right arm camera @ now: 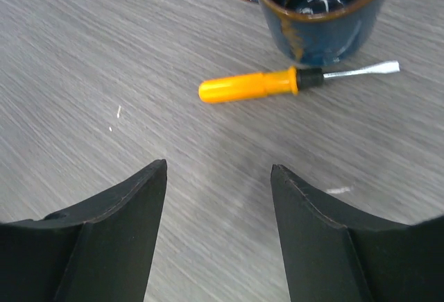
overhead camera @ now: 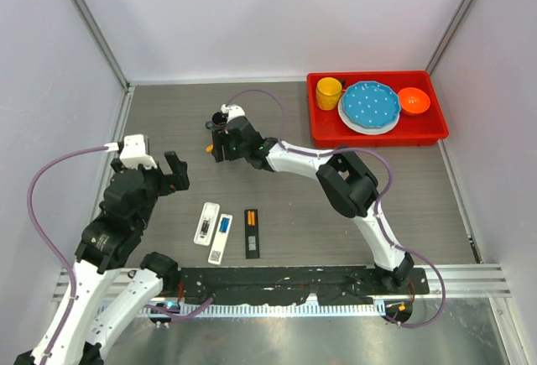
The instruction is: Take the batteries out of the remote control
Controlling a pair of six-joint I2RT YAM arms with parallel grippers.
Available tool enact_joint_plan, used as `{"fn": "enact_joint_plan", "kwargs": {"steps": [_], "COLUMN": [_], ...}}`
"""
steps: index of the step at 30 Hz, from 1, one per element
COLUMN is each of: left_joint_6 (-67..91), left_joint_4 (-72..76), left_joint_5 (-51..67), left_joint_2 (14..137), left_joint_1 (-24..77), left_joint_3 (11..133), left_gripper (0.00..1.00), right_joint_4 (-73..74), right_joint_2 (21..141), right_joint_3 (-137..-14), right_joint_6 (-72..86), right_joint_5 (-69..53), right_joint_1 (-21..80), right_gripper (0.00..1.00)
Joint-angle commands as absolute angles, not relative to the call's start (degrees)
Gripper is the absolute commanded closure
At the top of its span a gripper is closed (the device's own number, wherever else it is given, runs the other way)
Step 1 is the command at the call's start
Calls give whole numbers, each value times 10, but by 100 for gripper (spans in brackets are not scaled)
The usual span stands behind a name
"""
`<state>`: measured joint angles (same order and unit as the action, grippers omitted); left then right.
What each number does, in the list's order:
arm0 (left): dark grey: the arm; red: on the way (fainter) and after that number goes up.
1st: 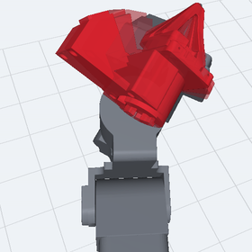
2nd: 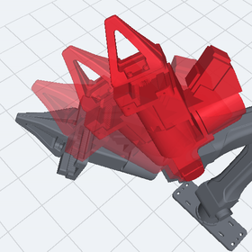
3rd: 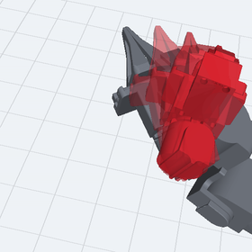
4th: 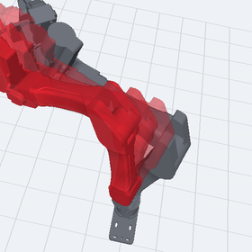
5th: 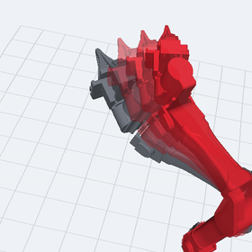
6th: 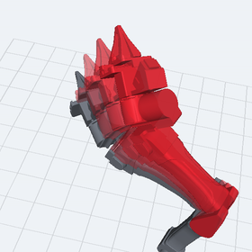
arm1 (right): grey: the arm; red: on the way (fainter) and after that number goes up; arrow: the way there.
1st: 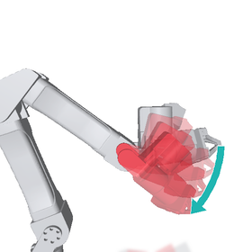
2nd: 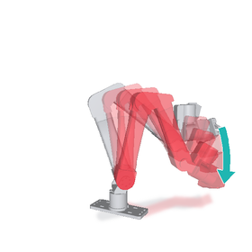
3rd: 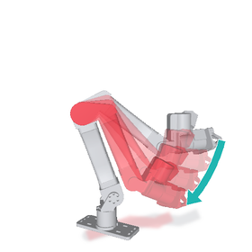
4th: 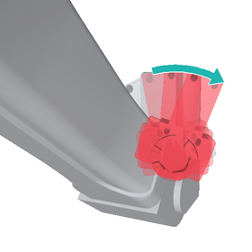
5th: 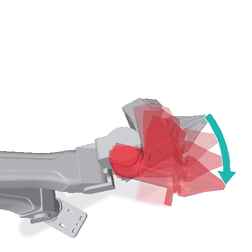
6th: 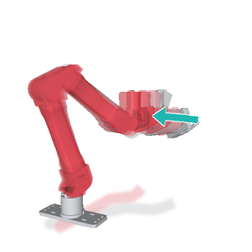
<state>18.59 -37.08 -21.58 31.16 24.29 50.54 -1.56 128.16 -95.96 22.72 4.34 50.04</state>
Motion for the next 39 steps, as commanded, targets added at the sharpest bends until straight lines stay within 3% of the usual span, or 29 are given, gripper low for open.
{"fn": "enact_joint_plan", "kwargs": {"steps": [1, 5, 6, 12, 23, 31, 39], "left_joint_6": [184, 185, 185, 184, 174, 174, 174], "left_joint_4": [-375, -386, -387, -387, -393, -400, -401], "left_joint_5": [-245, -244, -244, -248, -237, -238, -235], "left_joint_2": [332, 352, 353, 348, 373, 389, 389], "left_joint_1": [241, 241, 241, 241, 240, 241, 242], "left_joint_3": [514, 520, 520, 517, 519, 522, 522], "left_gripper": [0, 0, 0, 0, 2, 3, 2], "right_joint_4": [-40, -61, -65, -90, 47, 49, 31], "right_joint_2": [1312, 1340, 1344, 1375, 1520, 1467, 1340], "right_joint_3": [-1023, -1050, -1054, -1094, -1317, -1208, -993], "right_joint_6": [247, 258, 259, 275, 282, 274, 282], "right_joint_5": [30, 9, -12, -25, 38, 72, 134], "right_joint_1": [499, 492, 492, 493, 484, 479, 473], "right_gripper": [34, 43, 55, 75, 84, 90, 96]}}
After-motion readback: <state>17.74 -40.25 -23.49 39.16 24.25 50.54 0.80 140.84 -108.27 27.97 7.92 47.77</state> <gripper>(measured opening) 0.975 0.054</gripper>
